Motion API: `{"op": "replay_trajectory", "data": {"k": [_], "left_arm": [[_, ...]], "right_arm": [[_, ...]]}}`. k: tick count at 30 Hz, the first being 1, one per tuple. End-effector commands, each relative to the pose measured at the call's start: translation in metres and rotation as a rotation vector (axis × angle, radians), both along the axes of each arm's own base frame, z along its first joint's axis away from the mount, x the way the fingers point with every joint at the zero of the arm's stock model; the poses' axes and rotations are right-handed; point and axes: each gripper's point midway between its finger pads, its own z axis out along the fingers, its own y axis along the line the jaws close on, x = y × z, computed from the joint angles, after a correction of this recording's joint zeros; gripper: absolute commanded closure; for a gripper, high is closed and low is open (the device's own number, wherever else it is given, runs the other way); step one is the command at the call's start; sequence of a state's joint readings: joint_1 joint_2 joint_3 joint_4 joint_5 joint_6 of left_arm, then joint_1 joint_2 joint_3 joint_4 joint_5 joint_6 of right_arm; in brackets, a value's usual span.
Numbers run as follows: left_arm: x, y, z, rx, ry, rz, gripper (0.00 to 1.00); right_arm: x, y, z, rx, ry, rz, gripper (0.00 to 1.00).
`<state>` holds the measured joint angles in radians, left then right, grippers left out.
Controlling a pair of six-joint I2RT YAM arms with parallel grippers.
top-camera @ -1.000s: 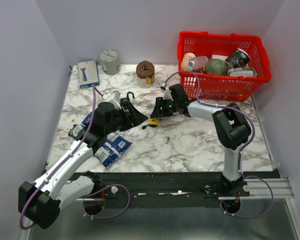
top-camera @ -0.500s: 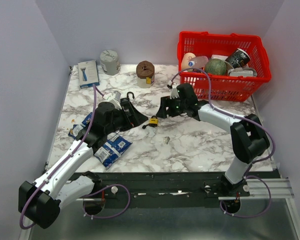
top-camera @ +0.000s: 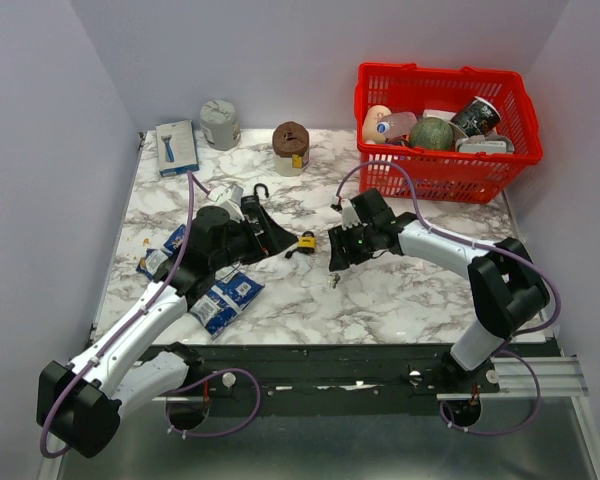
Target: Unlock with the key
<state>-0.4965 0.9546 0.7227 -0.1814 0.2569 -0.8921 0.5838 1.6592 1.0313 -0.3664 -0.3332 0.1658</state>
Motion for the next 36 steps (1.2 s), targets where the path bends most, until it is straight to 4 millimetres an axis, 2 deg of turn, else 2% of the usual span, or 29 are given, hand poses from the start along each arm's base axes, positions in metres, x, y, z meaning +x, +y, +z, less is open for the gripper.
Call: {"op": "replay_trajectory", "data": {"k": [1,7,14,20,25,28,30,32,36], "left_arm": [[-0.001,-0.002,0.005,-0.02,-0.01,-0.015,0.01],[-0.003,0.001,0.008,-0.009,-0.014,-0.007,0.01],[-0.005,0.004,0.003,-0.02,0.003,0.009,0.01],[-0.004,0.006,0.006,-0.021,-0.006,0.025,0.01],[-0.001,0.001,0.011,-0.039,-0.021,0.01,0.01],[0.002,-0.002,0.011,-0.044,-0.028,-0.001,0.01],[0.004,-0.003,0.012,-0.039,-0.027,-0.003,0.01],[0.005,-0.007,0.016,-0.042,-0.038,-0.02,0.01],[0.006,-0.013,0.028,-0.048,-0.082,-0.066,0.01]], "right_arm": [[-0.004,0.004,-0.006,-0.045,-0.009,0.065,0.44],[-0.01,0.018,-0.016,-0.083,-0.012,0.126,0.45],[-0.013,0.01,-0.034,-0.167,-0.009,0.12,0.47],[-0.015,0.003,-0.041,-0.2,-0.005,0.104,0.62],[-0.017,0.004,-0.042,-0.197,0.012,0.092,0.89],[-0.017,0.007,-0.036,-0.175,0.011,0.08,0.98],[-0.016,0.013,-0.025,-0.139,0.004,0.065,0.99],[-0.016,0.022,-0.011,-0.085,0.009,0.065,0.99],[-0.016,0.042,0.035,0.056,0.005,0.031,0.99]]}}
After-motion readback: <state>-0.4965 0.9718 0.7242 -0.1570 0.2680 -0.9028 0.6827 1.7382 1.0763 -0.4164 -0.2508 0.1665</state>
